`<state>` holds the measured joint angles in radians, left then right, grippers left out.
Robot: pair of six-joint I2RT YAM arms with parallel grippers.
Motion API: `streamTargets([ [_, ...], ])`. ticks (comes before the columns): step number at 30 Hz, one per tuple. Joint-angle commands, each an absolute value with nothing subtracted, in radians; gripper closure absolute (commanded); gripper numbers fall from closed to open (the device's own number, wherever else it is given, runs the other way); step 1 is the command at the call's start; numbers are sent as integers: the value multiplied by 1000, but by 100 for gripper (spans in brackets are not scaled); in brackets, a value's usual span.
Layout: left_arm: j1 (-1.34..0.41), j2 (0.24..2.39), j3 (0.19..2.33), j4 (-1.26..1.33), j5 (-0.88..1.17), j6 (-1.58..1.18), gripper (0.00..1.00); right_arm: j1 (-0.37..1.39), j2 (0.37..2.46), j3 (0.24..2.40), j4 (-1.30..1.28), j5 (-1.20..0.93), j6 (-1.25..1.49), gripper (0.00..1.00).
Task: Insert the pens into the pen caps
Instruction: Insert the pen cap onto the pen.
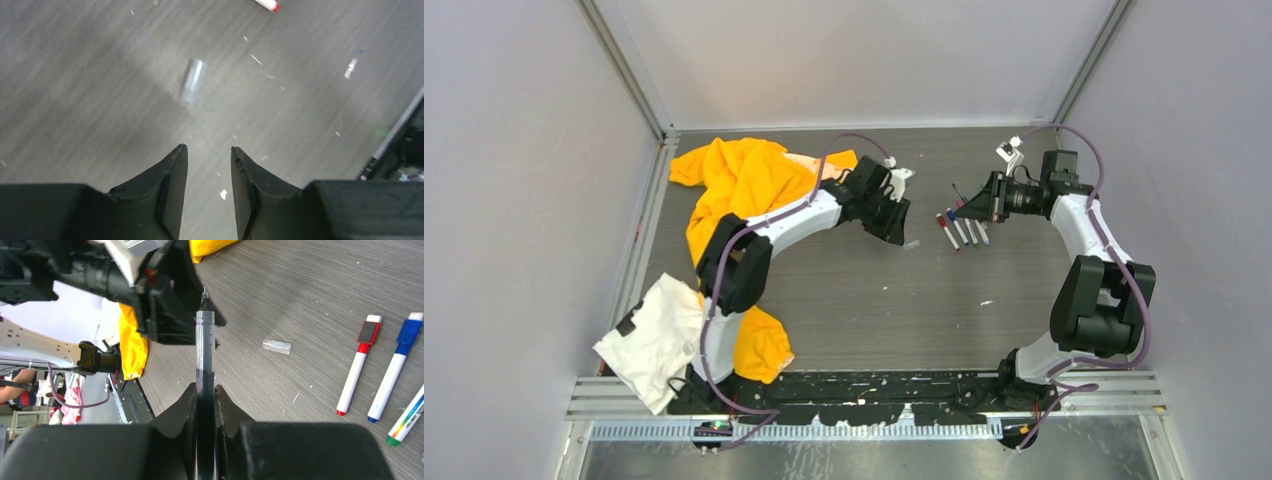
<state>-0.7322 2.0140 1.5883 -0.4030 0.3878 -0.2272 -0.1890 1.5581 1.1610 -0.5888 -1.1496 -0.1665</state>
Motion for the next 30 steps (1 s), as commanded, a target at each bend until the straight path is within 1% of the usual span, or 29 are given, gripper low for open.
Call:
streamTargets([
  [1, -760, 2160, 1818, -656, 337, -123, 60, -209, 1508, 1137, -584, -1174, -188, 99],
  [6, -779, 2269, 1950, -678, 314, -93, 54, -223, 1507, 1126, -573, -1185, -179, 99],
  [12, -788, 2360, 2075, -686, 285, -69, 54, -227, 1520, 1121, -548, -1203, -152, 99],
  [22, -811, 2461, 2170, -675, 182, -45, 60, -229, 1529, 1118, -536, -1212, -138, 99],
  [24, -814, 2475, 2184, -679, 172, -43, 64, -230, 1530, 1117, -534, -1213, -136, 99],
  [26, -817, 2485, 2193, -689, 165, -44, 70, -229, 1529, 1113, -523, -1215, -129, 99],
  [30, -836, 2495, 2192, -717, 130, -39, 71, -229, 1530, 1109, -518, -1216, -125, 99],
])
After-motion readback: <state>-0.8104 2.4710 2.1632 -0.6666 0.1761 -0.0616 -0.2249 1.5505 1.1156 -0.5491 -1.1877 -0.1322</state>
